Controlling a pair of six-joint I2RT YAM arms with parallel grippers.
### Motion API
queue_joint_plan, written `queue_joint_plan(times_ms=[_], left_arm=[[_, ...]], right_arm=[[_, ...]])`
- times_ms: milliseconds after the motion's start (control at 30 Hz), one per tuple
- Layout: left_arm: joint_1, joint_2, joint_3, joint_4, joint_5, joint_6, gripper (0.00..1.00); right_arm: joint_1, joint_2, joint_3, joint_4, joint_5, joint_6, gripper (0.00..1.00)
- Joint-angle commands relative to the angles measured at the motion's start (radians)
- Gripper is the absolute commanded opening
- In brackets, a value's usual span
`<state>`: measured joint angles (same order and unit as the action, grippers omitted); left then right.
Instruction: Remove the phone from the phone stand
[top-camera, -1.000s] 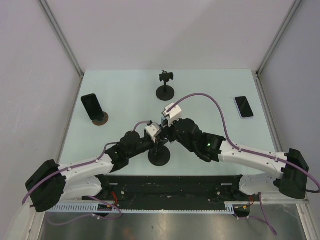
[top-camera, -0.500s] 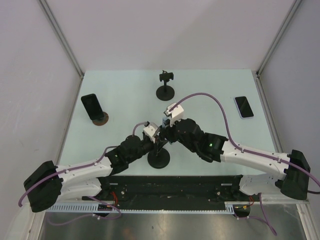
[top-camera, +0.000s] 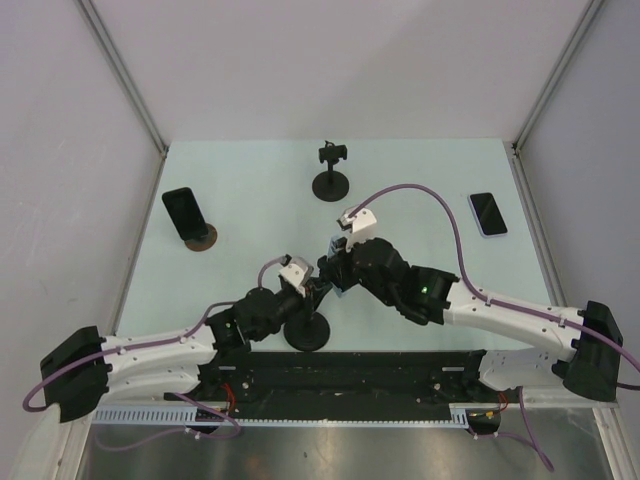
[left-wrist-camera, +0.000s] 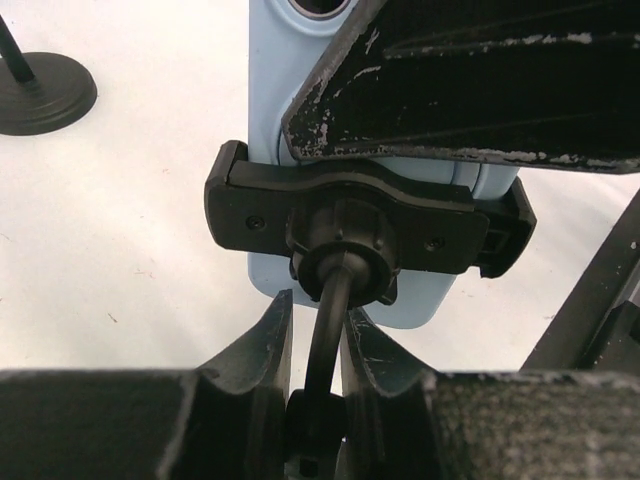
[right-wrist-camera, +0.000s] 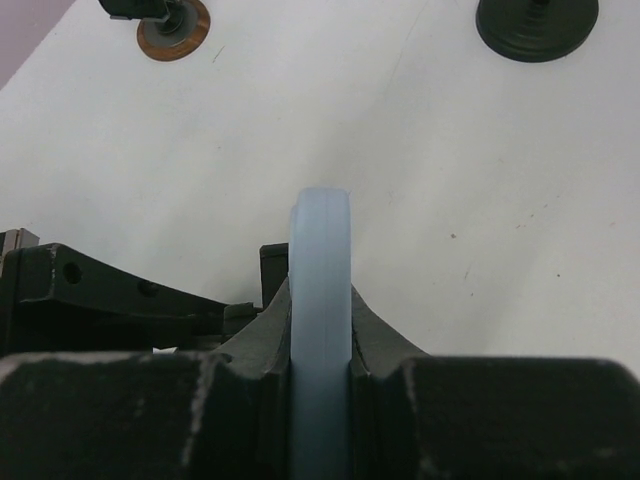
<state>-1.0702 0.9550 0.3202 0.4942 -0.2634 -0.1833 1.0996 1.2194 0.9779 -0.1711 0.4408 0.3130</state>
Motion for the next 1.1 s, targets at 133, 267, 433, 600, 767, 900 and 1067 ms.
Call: queue_joint_plan(times_ms=[133,267,433,600,767,900,1067], left_arm=[[-0.091,-0.012,-0.033,0.101,-0.158,-0.033,0.00],[-0.142,0.014,-0.017,0.121,-0.180,-0.024,0.00],[-0.183,0.030,-0.001,0.135,-0.201,-0.015,0.00],[-0.200,0.030,-0.004,0.142,-0.214,-0.019,0.00],[-0.208,0.028,-0.013,0.150,-0.220,-0.025,0.00],[-0.209,0.031,-0.018,0.159,-0.215,-0.027,0.00],[-0.208,0.005,-0.035,0.178,-0.226,-0.001,0.00]], right_arm=[[-0.021,0.005,0.025,-0.053,0.346,-0.110,0.00],[-0.009,0.045,0.036,-0.024,0.426,-0.149,0.00],[-0.007,0.086,0.038,0.022,0.476,-0.181,0.00],[-0.023,0.100,0.039,0.035,0.515,-0.195,0.00],[-0.033,0.107,0.039,0.047,0.524,-0.198,0.00],[-0.030,0.104,0.039,0.077,0.510,-0.209,0.00],[-0.027,0.072,0.039,0.107,0.369,-0.238,0.00]])
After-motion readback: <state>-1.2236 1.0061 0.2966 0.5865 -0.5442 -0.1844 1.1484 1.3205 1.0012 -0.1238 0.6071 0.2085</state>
